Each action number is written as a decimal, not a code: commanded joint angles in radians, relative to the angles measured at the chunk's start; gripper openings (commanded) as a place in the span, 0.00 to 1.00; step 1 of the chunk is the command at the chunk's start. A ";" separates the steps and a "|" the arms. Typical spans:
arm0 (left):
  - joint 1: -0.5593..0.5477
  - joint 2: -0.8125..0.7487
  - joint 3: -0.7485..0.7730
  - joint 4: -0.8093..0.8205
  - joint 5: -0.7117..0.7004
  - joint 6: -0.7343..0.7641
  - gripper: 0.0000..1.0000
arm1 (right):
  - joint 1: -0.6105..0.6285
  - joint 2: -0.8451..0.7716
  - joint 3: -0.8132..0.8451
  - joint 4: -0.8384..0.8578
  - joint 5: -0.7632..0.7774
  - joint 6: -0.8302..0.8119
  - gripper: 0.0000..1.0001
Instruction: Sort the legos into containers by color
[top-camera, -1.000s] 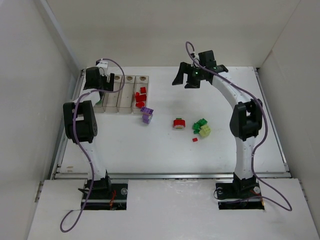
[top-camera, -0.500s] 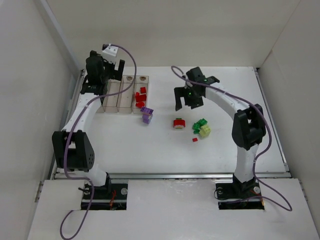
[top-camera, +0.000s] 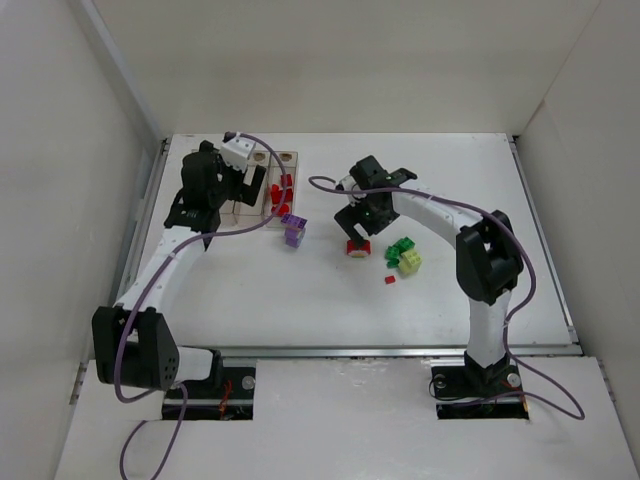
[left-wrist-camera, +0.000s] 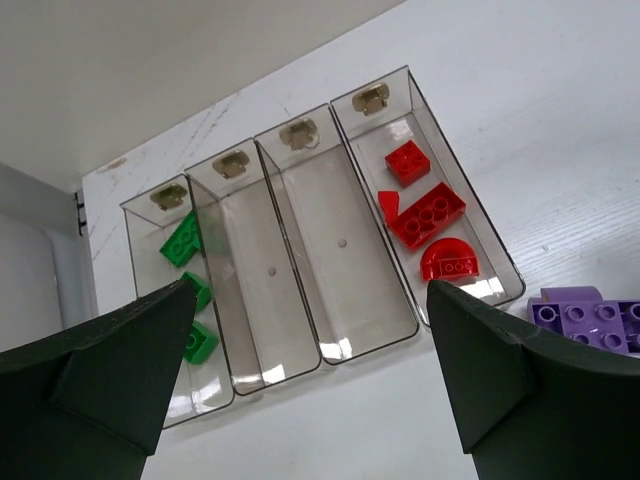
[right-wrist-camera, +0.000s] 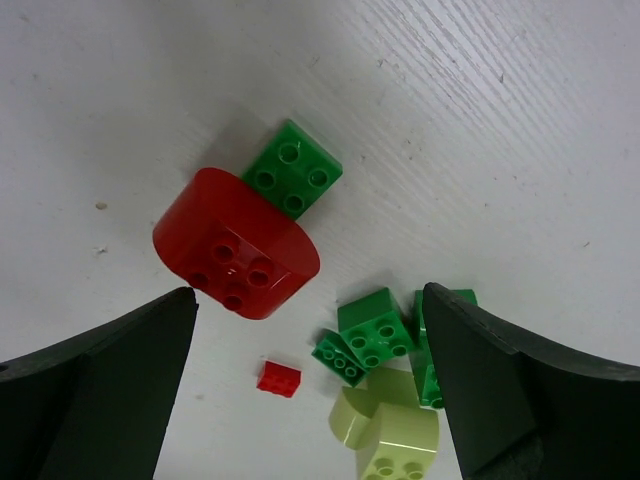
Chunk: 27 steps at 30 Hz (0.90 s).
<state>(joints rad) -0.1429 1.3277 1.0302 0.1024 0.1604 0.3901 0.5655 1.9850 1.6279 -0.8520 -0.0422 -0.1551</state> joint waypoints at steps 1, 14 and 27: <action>-0.001 -0.077 -0.007 0.054 0.028 0.012 1.00 | 0.004 0.008 -0.003 0.040 0.021 -0.092 1.00; -0.001 -0.078 -0.016 0.063 0.039 0.021 1.00 | 0.070 0.084 -0.008 0.077 -0.071 -0.112 0.74; -0.001 -0.122 -0.048 0.019 0.191 0.144 0.92 | -0.001 0.005 0.079 0.031 -0.142 0.018 0.00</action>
<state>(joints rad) -0.1429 1.2644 0.9977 0.1173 0.2440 0.4656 0.6243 2.0705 1.6341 -0.8108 -0.1242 -0.2111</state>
